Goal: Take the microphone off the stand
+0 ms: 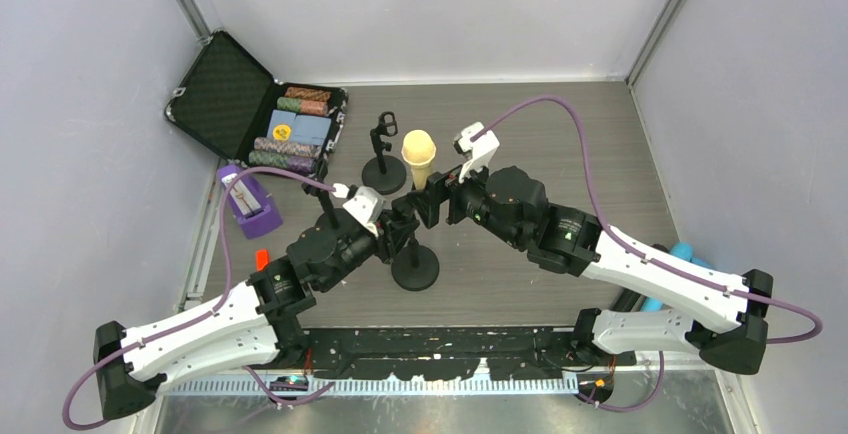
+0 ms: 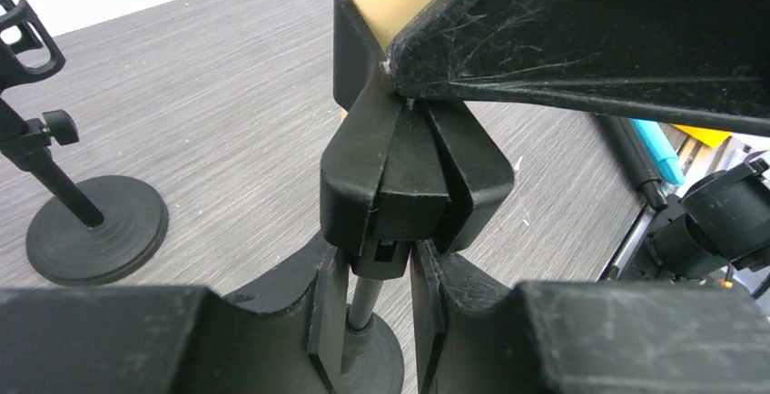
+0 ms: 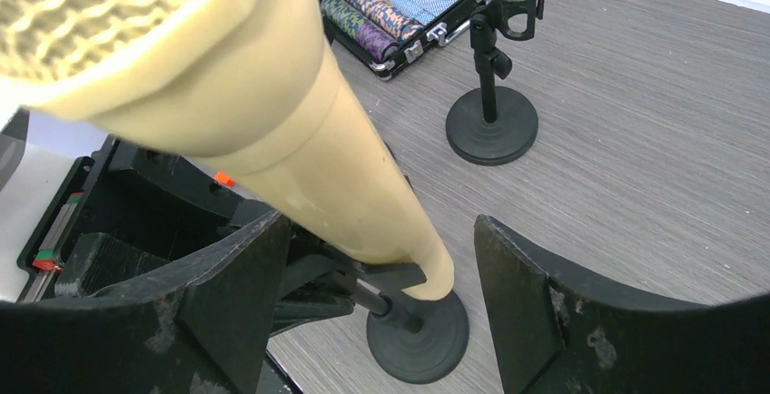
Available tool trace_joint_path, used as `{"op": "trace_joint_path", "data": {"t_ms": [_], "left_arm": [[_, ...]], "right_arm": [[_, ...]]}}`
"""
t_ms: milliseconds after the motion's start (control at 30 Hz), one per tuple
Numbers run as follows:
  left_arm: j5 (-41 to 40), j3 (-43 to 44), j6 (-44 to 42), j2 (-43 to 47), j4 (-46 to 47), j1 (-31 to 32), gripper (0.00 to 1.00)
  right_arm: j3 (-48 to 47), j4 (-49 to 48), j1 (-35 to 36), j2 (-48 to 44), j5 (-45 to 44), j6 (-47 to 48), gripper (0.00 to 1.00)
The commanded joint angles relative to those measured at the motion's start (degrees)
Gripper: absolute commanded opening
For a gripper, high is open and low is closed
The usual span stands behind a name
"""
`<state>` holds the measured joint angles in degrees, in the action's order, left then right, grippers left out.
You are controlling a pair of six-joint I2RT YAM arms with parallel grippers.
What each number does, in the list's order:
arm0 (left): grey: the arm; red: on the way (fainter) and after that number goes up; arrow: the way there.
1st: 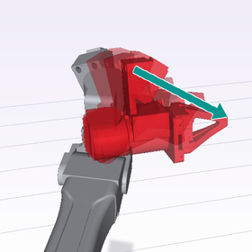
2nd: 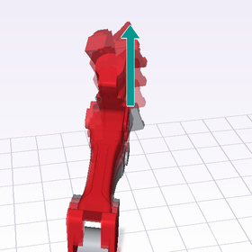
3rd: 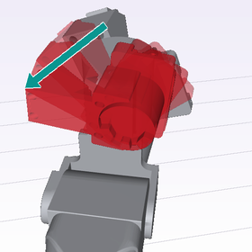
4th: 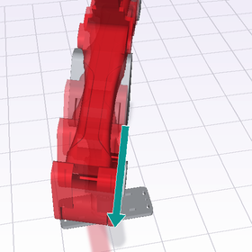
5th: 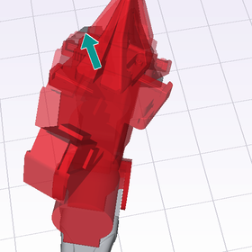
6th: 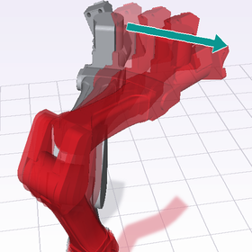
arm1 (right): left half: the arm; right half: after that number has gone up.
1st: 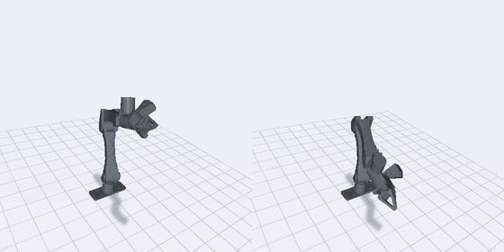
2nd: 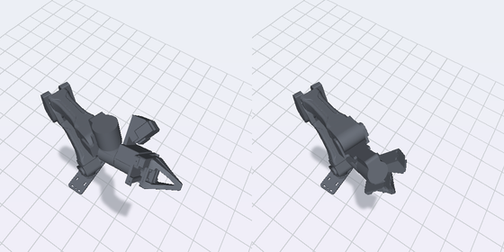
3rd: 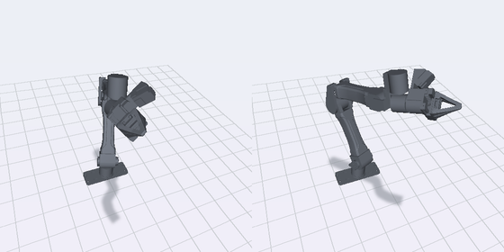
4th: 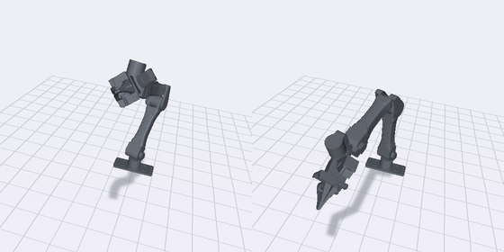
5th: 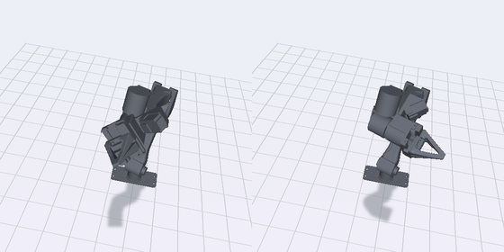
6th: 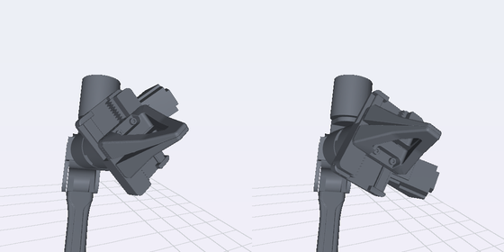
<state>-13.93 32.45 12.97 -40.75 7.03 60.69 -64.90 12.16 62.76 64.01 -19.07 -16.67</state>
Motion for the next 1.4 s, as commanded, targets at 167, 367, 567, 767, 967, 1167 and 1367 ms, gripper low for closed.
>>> {"op": "trace_joint_path", "data": {"t_ms": [167, 367, 567, 767, 967, 1167, 1367], "left_arm": [[0.7, 1.4, -2.7, -0.2, 1.2, 0.2, 0.18], [0.8, 1.3, -3.6, -0.6, 0.3, 0.2, 0.19], [0.2, 1.1, -3.3, -0.9, -1.2, 0.2, 0.54], [0.6, -2.1, -3.0, -0.1, 1.2, 0.2, 0.65], [0.9, -2.6, -3.0, -4.0, 4.3, 0.2, 0.57], [-0.1, -1.8, -4.4, -5.1, 5.9, 0.1, 0.44], [-0.4, -2.8, -3.5, -6.4, 7.9, 0.1, 0.42]], "right_arm": [[-0.1, -0.6, -0.2, -2.0, 0.7, 0.1, 0.8], [0.0, 0.5, -0.2, -3.0, 3.1, 1.1, 0.8], [11.5, -7.4, -0.2, -13.7, 4.4, 0.6, 0.81], [23.2, -11.2, -0.2, -20.4, 4.3, -1.1, 0.8], [32.2, -21.7, -0.2, -18.7, 7.9, -5.3, 0.71], [37.1, -30.0, -0.2, -12.4, 11.7, -3.0, 0.64], [38.7, -40.2, -0.2, -3.5, 13.9, -0.8, 0.59]]}}
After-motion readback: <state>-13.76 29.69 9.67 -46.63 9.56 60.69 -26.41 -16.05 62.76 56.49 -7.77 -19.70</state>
